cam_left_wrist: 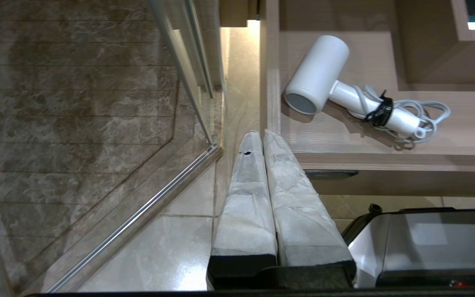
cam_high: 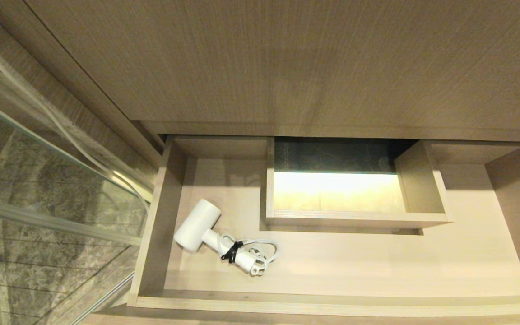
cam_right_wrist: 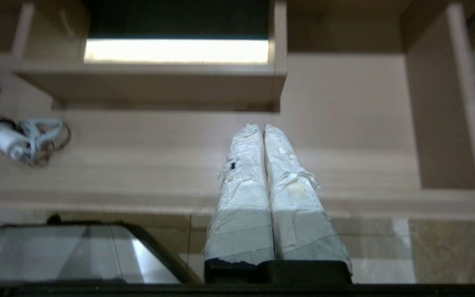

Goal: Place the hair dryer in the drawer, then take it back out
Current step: Close the drawer

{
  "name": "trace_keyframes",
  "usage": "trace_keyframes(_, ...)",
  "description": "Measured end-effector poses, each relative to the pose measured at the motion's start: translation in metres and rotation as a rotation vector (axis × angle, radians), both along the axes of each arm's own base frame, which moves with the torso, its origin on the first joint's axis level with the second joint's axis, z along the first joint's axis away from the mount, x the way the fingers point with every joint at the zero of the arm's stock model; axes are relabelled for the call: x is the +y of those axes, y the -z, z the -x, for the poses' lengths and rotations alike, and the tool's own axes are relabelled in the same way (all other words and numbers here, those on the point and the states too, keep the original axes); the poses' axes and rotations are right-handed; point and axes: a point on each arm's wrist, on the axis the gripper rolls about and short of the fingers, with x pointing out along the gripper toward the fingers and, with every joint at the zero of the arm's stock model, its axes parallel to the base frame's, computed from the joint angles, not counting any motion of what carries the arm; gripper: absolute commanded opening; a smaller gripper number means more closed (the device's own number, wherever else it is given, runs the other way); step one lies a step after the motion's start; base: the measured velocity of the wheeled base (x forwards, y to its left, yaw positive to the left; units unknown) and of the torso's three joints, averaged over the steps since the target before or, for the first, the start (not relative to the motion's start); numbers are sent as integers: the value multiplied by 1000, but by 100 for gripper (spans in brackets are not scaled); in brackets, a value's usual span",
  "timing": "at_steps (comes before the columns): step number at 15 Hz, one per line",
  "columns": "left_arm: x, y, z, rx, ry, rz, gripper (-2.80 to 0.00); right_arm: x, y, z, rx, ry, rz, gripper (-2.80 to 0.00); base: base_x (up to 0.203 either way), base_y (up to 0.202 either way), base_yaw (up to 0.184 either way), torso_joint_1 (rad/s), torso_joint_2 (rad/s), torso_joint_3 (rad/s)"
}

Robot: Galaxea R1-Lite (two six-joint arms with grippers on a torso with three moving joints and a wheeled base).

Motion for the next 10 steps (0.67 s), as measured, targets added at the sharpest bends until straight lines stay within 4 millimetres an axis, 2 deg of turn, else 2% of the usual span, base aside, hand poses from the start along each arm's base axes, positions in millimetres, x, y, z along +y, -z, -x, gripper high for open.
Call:
trace_keyframes(2,0,0,0,0,0,0,-280,0,-40,10,10,9,-4,-280,0,0,0,0,0,0)
trace_keyframes(4,0,0,0,0,0,0,-280,-1,-74,10,112,42,-3,-280,0,0,0,0,0,0)
trace_keyframes(8,0,0,0,0,-1,0,-280,-4,-115,-13,398,192,30,-280,0,0,0,0,0,0)
trace_keyframes(10,0,0,0,0,0,0,-280,-6,-126,-21,584,269,58,-280,0,0,0,0,0,0)
